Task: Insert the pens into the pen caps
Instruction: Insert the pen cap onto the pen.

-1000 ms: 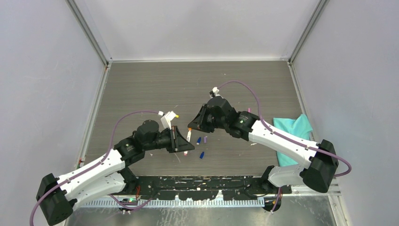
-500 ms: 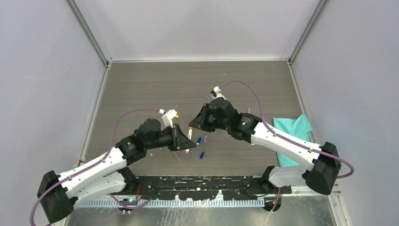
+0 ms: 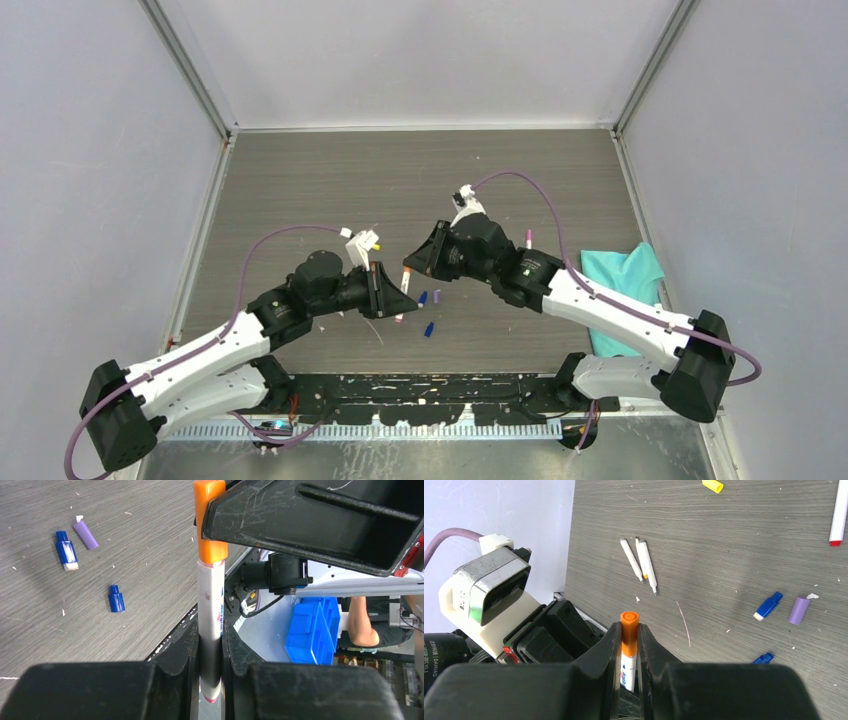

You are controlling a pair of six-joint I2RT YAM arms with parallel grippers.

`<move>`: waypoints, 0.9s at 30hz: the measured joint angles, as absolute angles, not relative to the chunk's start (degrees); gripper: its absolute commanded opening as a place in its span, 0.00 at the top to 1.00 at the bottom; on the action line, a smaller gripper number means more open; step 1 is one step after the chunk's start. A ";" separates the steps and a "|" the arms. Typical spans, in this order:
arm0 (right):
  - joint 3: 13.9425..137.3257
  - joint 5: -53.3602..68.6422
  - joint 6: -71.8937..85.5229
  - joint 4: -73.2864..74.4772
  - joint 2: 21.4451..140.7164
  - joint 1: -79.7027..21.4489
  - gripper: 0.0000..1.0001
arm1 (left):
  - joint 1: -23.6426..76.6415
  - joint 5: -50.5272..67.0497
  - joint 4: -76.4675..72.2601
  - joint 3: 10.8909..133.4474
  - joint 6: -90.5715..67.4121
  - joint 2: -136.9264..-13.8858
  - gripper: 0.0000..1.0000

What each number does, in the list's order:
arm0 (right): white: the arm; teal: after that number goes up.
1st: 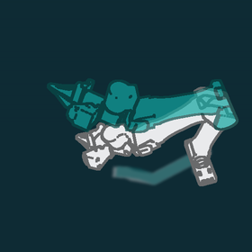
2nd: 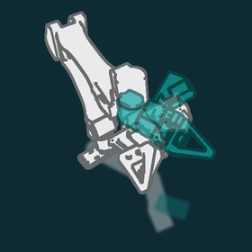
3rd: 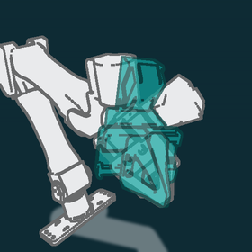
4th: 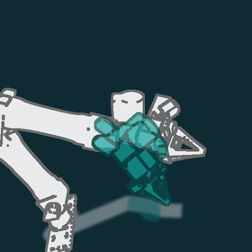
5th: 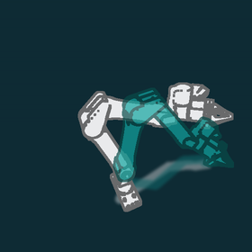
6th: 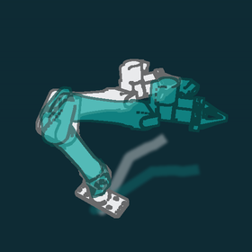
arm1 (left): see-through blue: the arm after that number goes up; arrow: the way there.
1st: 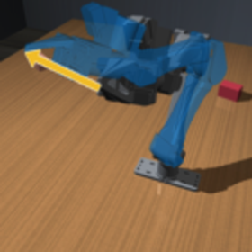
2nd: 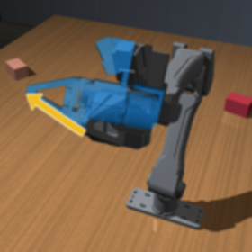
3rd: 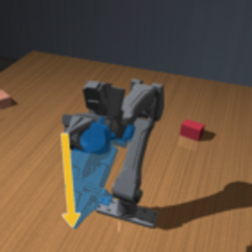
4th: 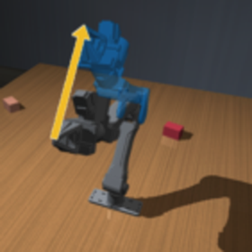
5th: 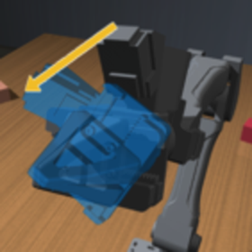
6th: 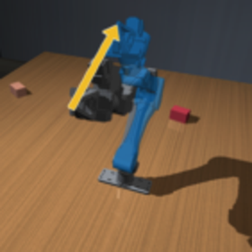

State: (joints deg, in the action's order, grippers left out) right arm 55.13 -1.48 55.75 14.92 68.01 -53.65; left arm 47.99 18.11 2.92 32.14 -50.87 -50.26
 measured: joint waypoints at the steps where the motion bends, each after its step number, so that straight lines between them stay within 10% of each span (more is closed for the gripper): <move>1: 54.87 -1.52 55.57 14.48 67.81 -53.65 0.99 | 47.99 18.06 2.76 32.14 -50.26 -50.26 1.00; 12: 53.39 -1.85 53.12 12.56 64.03 -53.98 0.85 | 47.57 19.92 0.91 32.12 -38.68 -49.71 1.00; 27: 53.41 1.61 49.80 15.81 60.23 -56.55 0.26 | 47.48 22.33 -5.43 31.64 -31.83 -49.36 1.00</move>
